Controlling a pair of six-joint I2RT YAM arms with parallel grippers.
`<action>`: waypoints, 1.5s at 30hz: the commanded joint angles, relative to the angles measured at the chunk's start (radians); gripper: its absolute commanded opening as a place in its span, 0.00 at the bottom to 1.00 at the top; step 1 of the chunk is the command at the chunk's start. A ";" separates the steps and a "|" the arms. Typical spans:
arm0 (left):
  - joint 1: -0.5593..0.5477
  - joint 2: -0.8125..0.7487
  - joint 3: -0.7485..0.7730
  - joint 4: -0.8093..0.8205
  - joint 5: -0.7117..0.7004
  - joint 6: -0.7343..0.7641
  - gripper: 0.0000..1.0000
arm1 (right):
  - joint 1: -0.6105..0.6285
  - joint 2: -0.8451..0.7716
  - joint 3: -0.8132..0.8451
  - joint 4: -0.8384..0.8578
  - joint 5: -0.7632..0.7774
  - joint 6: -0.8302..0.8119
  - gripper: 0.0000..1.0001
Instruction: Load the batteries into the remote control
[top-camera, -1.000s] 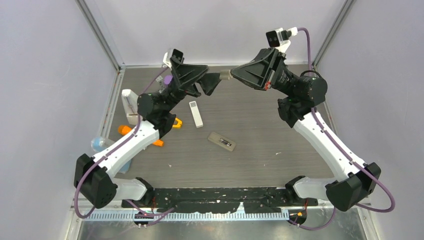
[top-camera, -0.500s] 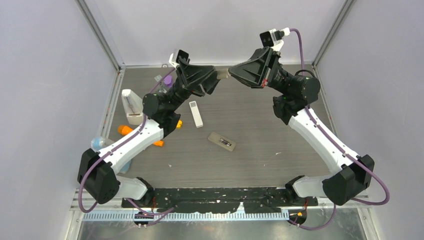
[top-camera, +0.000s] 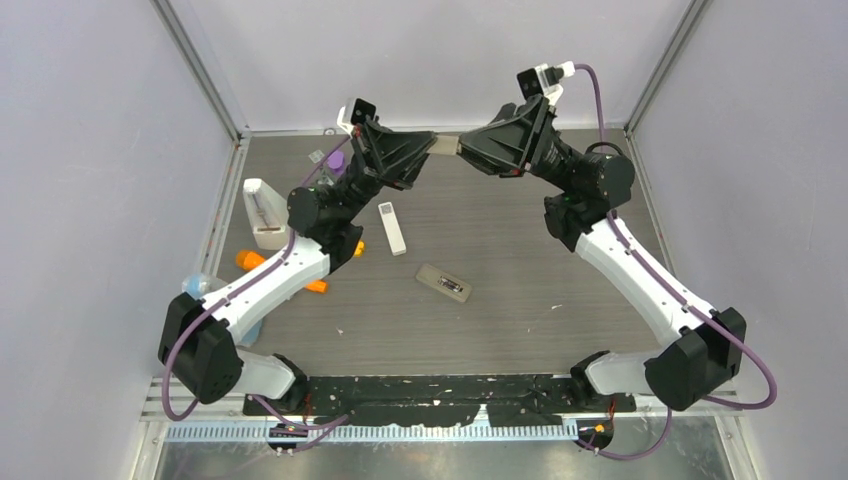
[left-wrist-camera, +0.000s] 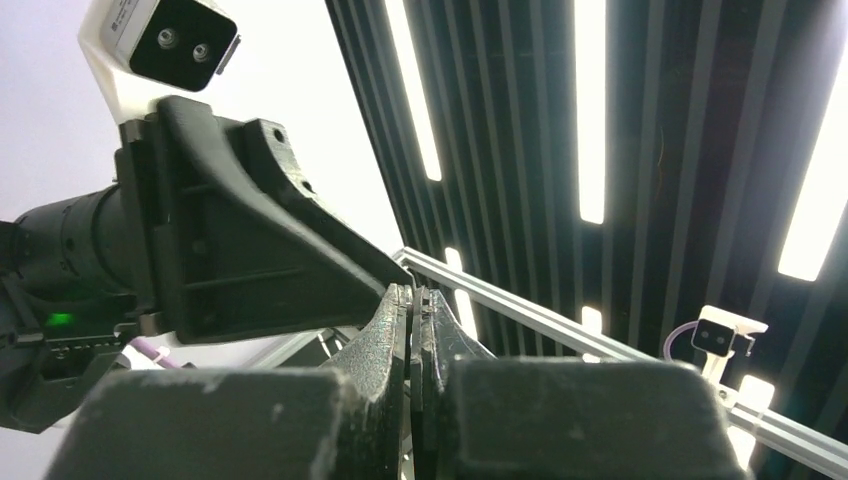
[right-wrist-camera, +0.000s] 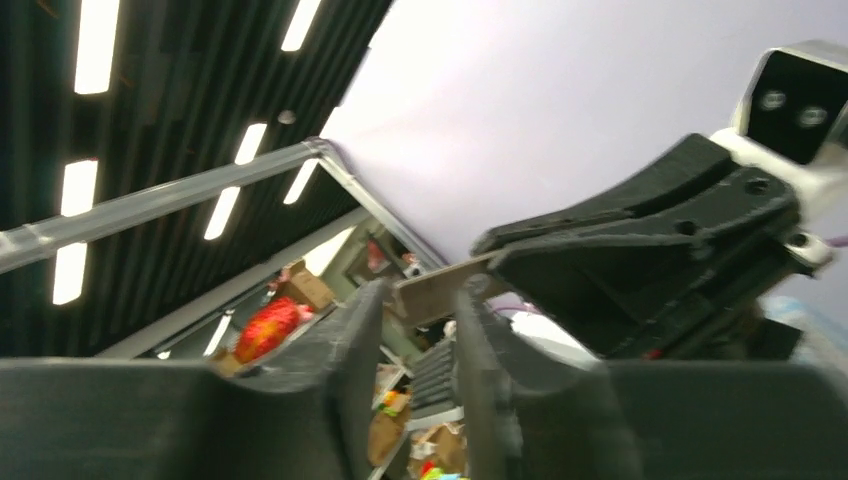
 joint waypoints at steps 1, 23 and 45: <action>0.018 -0.029 -0.036 0.012 0.025 0.066 0.00 | -0.003 -0.081 -0.056 -0.103 0.027 -0.114 0.56; 0.085 -0.266 -0.220 -0.586 0.194 0.729 0.00 | 0.079 -0.252 0.069 -1.454 0.362 -1.005 0.76; 0.094 -0.258 -0.287 -0.520 0.177 0.646 0.05 | 0.113 -0.307 -0.155 -1.186 0.365 -0.738 0.09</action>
